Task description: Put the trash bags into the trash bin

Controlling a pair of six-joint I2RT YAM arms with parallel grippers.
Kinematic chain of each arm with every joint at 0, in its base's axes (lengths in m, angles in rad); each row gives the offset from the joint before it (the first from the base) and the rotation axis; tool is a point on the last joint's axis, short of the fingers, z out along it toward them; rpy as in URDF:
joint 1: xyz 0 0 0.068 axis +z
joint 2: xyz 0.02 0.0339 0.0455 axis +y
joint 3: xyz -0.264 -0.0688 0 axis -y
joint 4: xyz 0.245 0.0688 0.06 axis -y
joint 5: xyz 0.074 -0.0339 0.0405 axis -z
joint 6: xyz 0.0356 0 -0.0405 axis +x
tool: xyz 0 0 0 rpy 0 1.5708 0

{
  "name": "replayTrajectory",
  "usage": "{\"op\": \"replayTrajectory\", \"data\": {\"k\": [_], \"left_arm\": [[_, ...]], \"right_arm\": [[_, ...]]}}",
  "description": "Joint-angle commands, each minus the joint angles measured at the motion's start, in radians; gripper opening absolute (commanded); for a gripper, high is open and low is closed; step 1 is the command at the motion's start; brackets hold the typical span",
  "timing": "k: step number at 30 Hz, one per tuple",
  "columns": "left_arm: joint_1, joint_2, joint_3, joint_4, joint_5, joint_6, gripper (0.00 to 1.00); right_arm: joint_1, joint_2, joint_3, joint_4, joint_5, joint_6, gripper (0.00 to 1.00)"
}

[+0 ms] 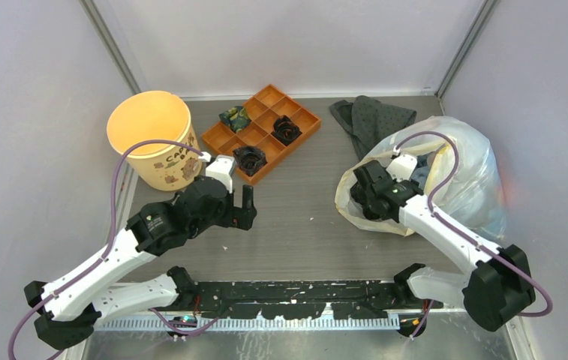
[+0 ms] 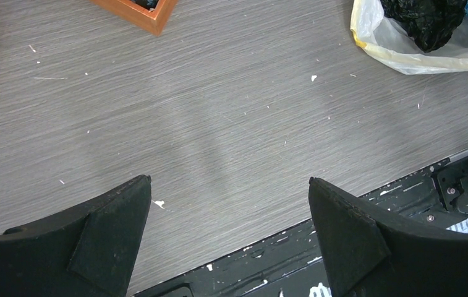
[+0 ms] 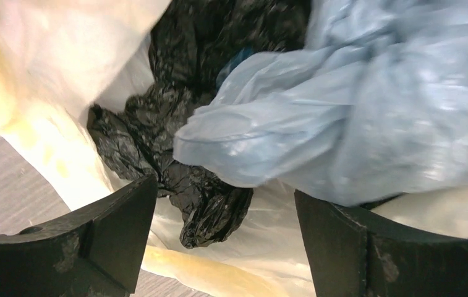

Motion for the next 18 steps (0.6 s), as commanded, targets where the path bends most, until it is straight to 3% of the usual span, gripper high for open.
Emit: {"op": "replayTrajectory", "data": {"k": [1,8,13,15,18], "left_arm": [[0.002,0.0,-0.002,0.03,0.012,-0.008,1.0],[0.002,0.006,-0.006,0.04,0.033,-0.01,1.0],[0.002,0.001,-0.006,0.04,0.047,-0.013,1.0],[0.002,-0.006,-0.009,0.036,0.046,-0.015,1.0],[0.002,-0.014,-0.014,0.036,0.047,-0.02,1.0]], "right_arm": [[-0.003,-0.08,0.082,-0.092,0.18,0.028,0.88],[-0.022,-0.091,0.11,-0.146,0.329,0.038,0.95],[-0.046,-0.04,0.135,-0.148,0.364,0.033,0.89],[-0.046,-0.041,0.148,-0.148,0.364,0.026,0.79],[-0.045,-0.051,0.171,-0.162,0.35,0.017,0.44]]}}
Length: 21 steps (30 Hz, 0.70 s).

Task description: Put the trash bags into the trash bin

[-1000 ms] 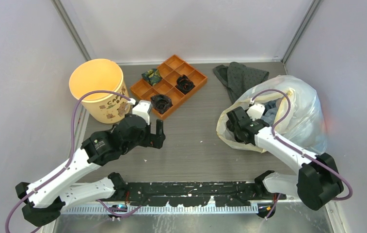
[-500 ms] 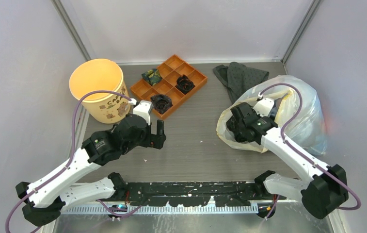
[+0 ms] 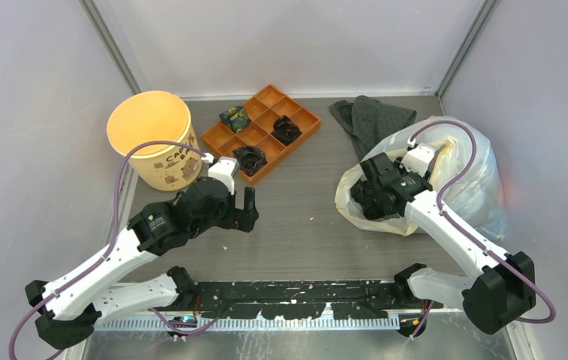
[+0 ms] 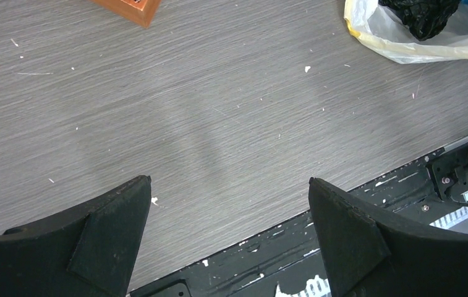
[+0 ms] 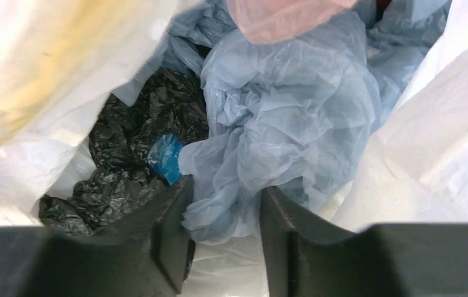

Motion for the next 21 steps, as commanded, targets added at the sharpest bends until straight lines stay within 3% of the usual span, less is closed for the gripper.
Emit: {"op": "replayTrajectory", "data": {"k": [1,4,7,21], "left_arm": [[0.002,-0.02,-0.007,0.033,0.01,-0.02,1.0],[0.002,-0.019,-0.011,0.038,0.01,-0.024,1.0],[0.002,-0.014,-0.015,0.052,0.016,-0.025,1.0],[0.002,0.029,-0.041,0.142,0.102,-0.04,1.0]], "right_arm": [[-0.003,-0.024,0.073,-0.013,0.046,0.01,0.31],[-0.001,-0.046,0.081,-0.017,0.009,0.002,0.14],[0.006,-0.065,0.088,-0.014,-0.037,-0.01,0.07],[0.032,-0.112,0.185,-0.042,-0.168,-0.07,0.06]]}}
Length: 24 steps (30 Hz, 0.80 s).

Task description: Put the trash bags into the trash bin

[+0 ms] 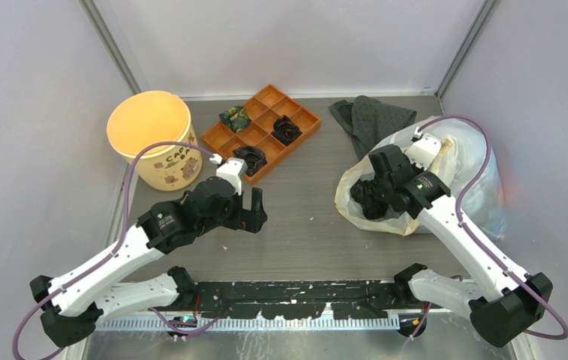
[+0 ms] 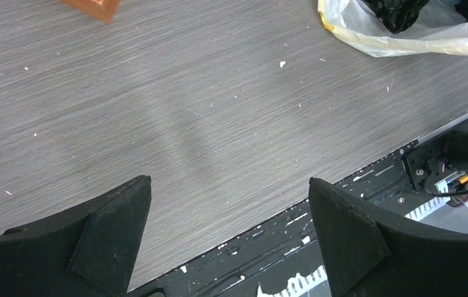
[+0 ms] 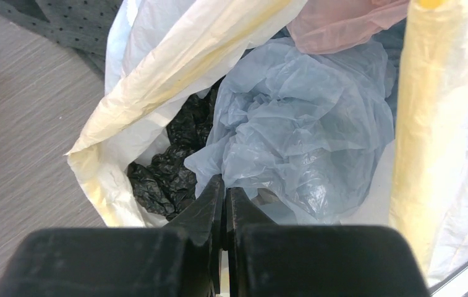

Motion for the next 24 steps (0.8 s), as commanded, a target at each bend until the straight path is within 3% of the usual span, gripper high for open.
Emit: {"op": "replayTrajectory", "data": {"k": [1,24], "left_arm": [[0.002,0.01,-0.008,0.08,0.04,-0.015,1.0],[0.002,0.038,-0.056,0.252,0.156,-0.084,1.0]], "right_arm": [[0.005,-0.027,0.056,-0.008,-0.039,-0.026,0.06],[0.04,0.016,0.26,-0.083,-0.323,-0.123,0.02]]}}
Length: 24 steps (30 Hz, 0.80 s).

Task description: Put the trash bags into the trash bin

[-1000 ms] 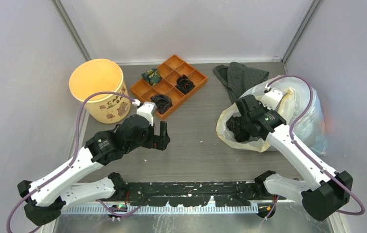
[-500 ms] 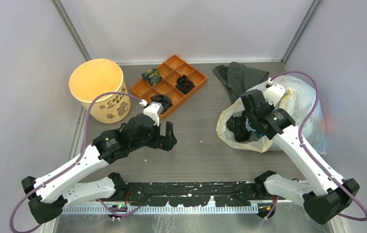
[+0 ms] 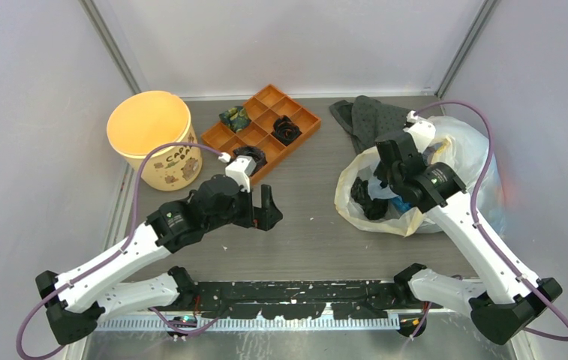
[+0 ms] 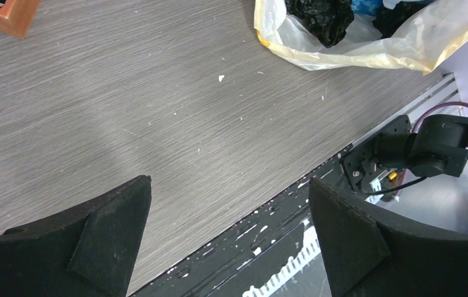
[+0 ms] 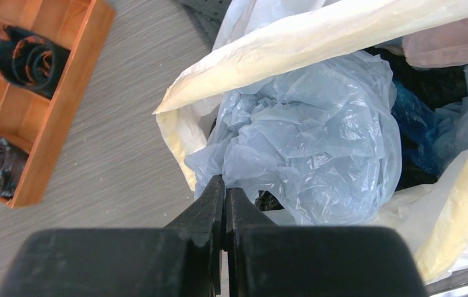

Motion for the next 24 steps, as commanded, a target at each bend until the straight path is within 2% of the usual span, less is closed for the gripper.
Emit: {"op": "replayTrajectory", "data": {"k": [1,6,10,15,24], "left_arm": [[0.002,0.012,-0.003,0.069,0.039,-0.028,1.0],[0.002,0.012,-0.012,0.083,0.044,-0.047,1.0],[0.002,0.019,-0.019,0.104,0.069,-0.051,0.99],[0.002,0.031,-0.031,0.142,0.1,-0.059,0.96],[0.003,0.008,-0.089,0.339,0.156,-0.048,0.91]], "right_arm": [[0.01,0.01,0.053,-0.024,-0.08,-0.039,0.02],[0.043,0.0,0.016,0.004,-0.192,-0.077,0.01],[0.093,0.027,0.015,-0.031,-0.184,-0.097,0.01],[0.171,0.028,0.0,-0.01,-0.248,-0.126,0.01],[0.263,0.046,0.032,0.102,-0.528,-0.18,0.01]]}}
